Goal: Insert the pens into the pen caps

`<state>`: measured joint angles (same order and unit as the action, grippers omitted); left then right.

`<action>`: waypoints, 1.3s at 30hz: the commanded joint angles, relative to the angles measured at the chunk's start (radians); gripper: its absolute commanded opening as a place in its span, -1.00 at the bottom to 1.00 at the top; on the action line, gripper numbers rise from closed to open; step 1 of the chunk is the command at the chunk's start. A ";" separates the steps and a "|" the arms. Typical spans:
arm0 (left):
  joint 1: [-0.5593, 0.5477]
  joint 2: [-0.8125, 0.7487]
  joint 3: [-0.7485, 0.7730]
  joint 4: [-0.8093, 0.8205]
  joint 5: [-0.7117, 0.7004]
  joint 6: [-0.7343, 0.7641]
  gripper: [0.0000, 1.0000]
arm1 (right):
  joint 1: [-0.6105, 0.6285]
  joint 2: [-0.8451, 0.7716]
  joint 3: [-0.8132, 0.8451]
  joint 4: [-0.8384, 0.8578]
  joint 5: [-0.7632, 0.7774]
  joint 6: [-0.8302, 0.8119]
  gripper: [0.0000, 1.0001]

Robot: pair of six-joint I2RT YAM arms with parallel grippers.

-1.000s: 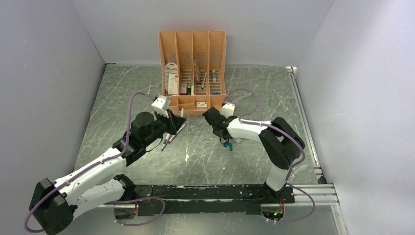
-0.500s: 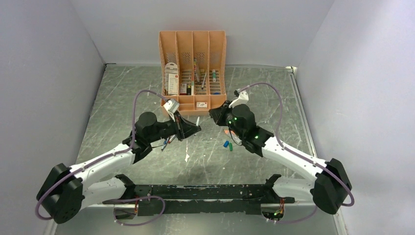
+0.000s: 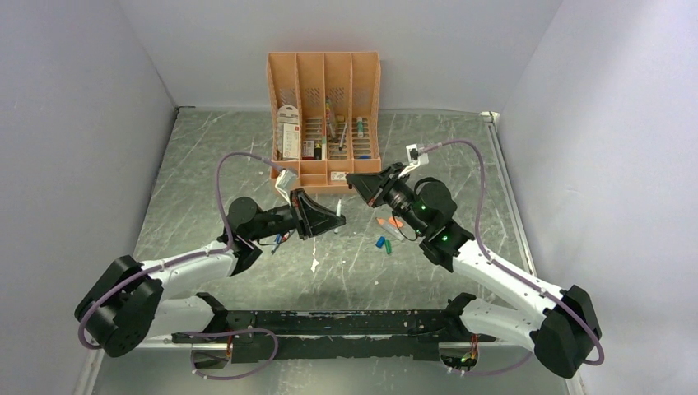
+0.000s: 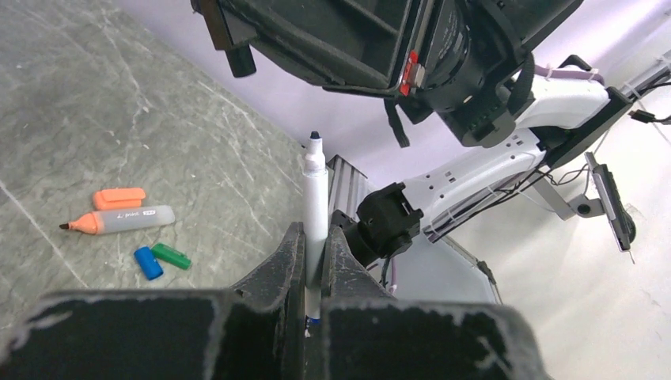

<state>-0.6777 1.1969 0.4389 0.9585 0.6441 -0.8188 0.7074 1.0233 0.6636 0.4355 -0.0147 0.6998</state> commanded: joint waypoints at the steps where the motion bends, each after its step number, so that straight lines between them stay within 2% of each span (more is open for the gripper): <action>1: 0.001 0.035 0.003 0.153 0.043 -0.058 -0.86 | -0.004 -0.010 -0.036 0.134 -0.101 0.011 -1.00; 5: 0.001 0.071 0.008 0.195 0.048 -0.077 -0.86 | -0.002 -0.003 -0.040 0.164 -0.125 0.023 -1.00; 39: -0.003 0.092 0.044 0.152 0.031 -0.062 -0.86 | -0.002 -0.009 -0.074 0.221 -0.189 0.056 -1.00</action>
<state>-0.6777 1.2804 0.4500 1.0733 0.6594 -0.8833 0.7067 1.0233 0.5983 0.6197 -0.1879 0.7486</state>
